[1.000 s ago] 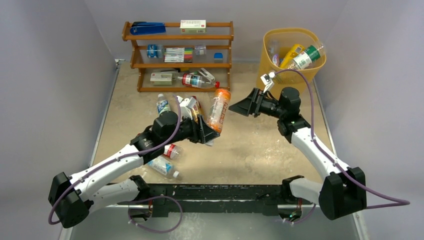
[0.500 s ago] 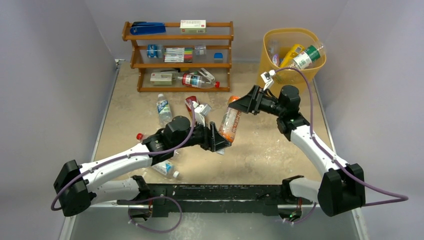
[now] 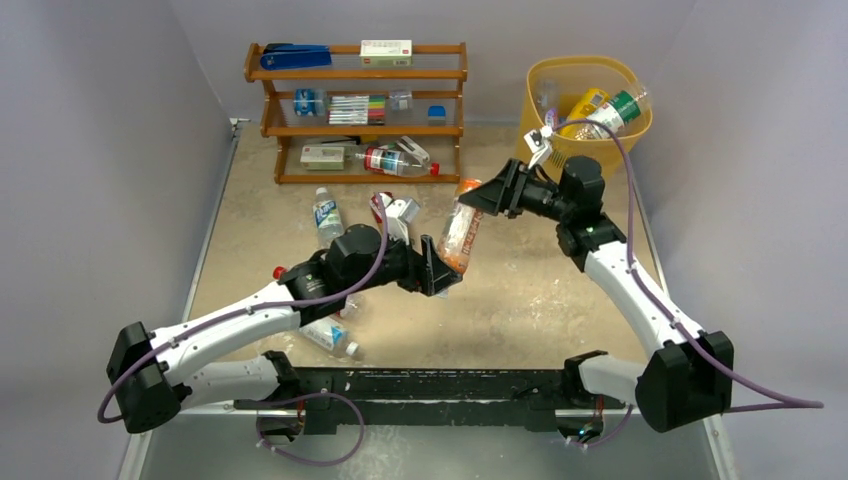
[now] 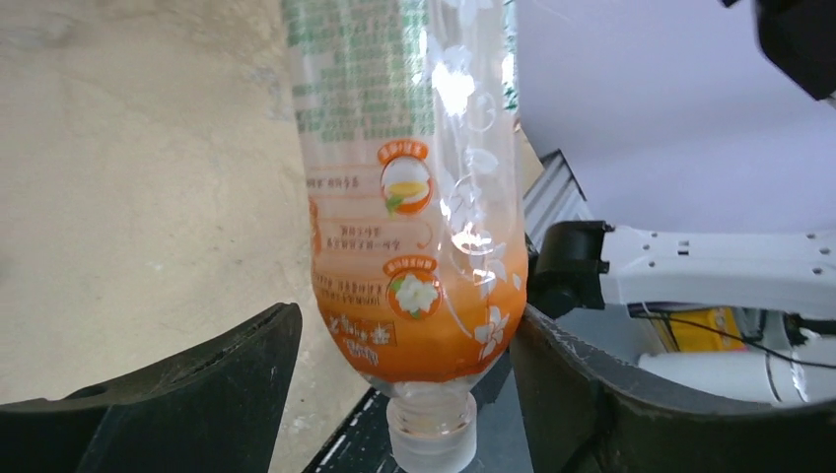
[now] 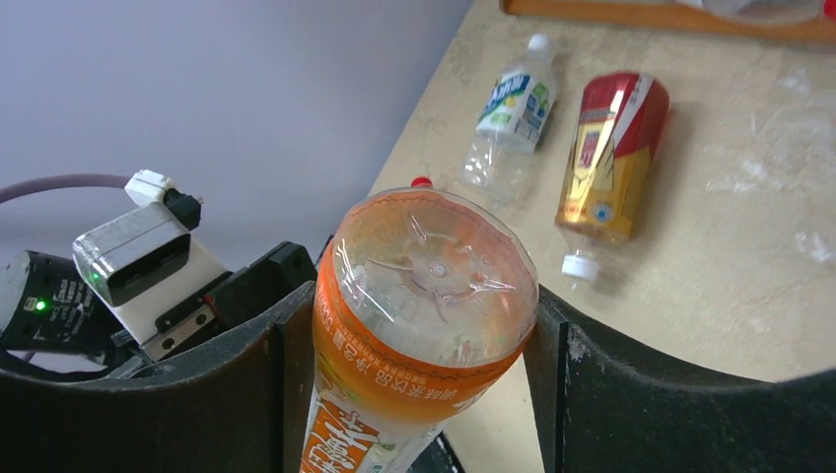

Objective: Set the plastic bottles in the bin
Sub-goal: Pick up the plastic bottle at the center of the board, then place the plastic bottle in the trash bin.

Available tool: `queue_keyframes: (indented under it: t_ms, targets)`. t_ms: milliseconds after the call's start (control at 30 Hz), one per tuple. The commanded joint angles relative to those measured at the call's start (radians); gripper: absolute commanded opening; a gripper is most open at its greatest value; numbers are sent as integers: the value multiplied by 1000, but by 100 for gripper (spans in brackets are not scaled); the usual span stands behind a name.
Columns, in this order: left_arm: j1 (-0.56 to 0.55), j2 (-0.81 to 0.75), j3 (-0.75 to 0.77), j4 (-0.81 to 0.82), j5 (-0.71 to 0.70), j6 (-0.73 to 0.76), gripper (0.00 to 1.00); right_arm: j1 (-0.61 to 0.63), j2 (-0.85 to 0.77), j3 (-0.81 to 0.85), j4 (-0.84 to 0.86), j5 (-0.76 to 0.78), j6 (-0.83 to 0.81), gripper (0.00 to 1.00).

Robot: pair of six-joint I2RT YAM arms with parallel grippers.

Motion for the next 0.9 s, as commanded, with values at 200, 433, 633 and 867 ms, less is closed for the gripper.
queue_keyframes:
  t_ms: [200,433,633,867]
  targets:
    - [2,-182,212,-355,-334,67,80,-167,159,556,-356,118,-243,55]
    - [1,-277,168,-392,-376,47,82,-386,370,1037,-469,248,-273,54]
    - [1,-303,123,-385,-356,32,83,-479,530,1293,-395,419,-220,54]
    - [1,-313,102,-387,-356,38,84,-492,682,1348,-268,546,-218,54]
